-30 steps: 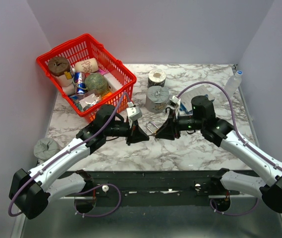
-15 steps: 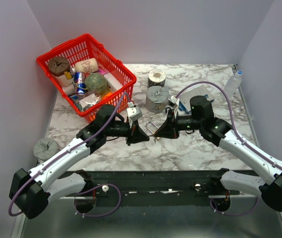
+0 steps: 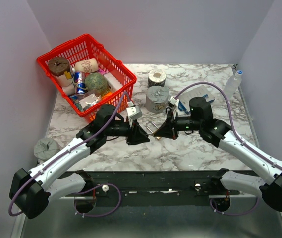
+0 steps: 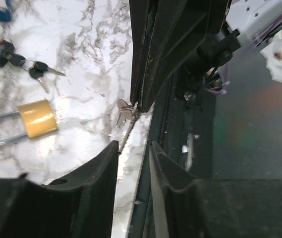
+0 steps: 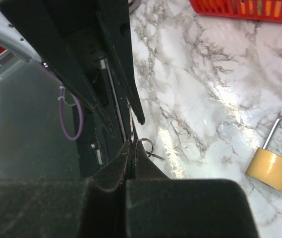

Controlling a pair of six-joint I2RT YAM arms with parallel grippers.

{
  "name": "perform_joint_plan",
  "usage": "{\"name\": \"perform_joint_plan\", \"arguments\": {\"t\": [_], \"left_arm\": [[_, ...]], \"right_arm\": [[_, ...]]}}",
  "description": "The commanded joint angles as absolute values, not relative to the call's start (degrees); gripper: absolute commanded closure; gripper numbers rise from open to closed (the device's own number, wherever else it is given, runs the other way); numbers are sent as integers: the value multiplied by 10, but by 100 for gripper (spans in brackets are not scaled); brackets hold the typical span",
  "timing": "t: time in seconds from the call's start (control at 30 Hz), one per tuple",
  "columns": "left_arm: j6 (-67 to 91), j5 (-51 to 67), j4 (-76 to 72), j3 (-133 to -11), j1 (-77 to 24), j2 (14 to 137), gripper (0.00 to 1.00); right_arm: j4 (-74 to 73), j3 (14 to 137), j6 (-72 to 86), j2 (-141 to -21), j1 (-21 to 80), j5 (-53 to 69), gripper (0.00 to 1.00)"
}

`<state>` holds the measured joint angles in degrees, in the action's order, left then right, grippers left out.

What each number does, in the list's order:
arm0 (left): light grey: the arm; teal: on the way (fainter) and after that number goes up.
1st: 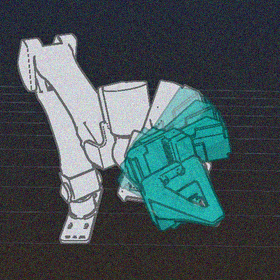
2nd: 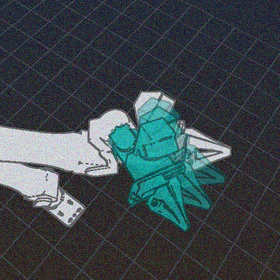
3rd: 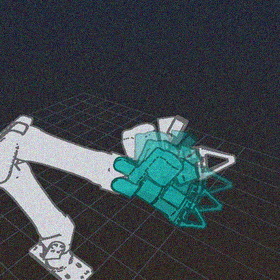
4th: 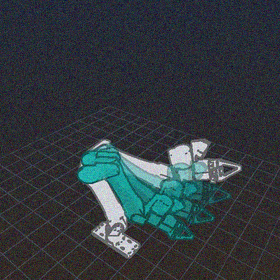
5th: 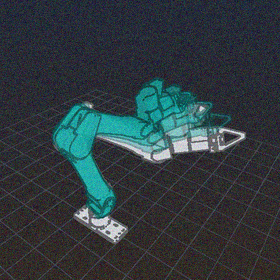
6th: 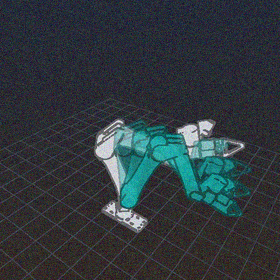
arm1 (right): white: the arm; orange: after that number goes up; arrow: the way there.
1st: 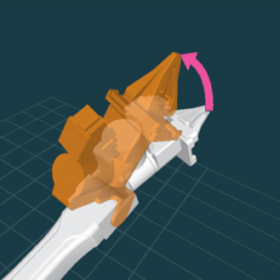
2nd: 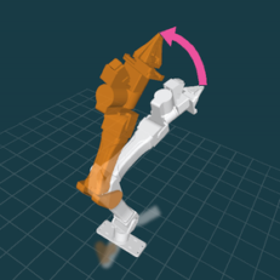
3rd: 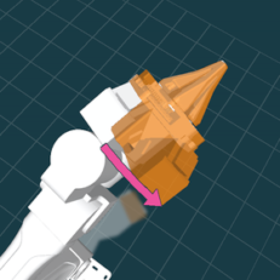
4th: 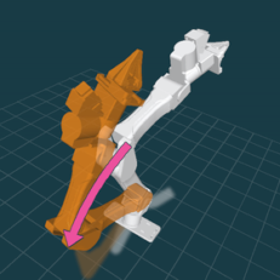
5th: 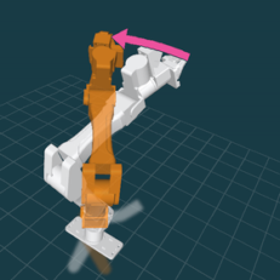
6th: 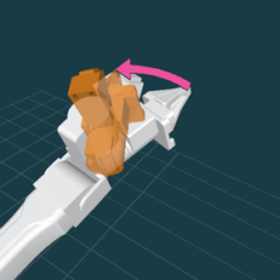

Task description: Unlock with the key

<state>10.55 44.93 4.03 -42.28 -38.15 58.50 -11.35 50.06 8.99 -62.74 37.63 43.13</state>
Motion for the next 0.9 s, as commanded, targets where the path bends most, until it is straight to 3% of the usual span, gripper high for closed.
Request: {"name": "perform_joint_plan", "arguments": {"t": [0.0,0.07,0.23,0.47,0.87], "left_arm": [[119,423,36,-427,-383,589,43],[151,403,22,-425,-383,587,37],[383,230,-11,-411,-383,584,39],[643,133,-58,-396,-384,598,39],[731,54,-83,-404,-415,663,31]], "right_arm": [[-78,480,80,-597,382,326,99],[-75,475,66,-586,382,268,99],[-52,466,14,-559,385,182,99],[-19,447,0,-563,395,141,99],[21,415,-38,-558,449,49,99]]}}
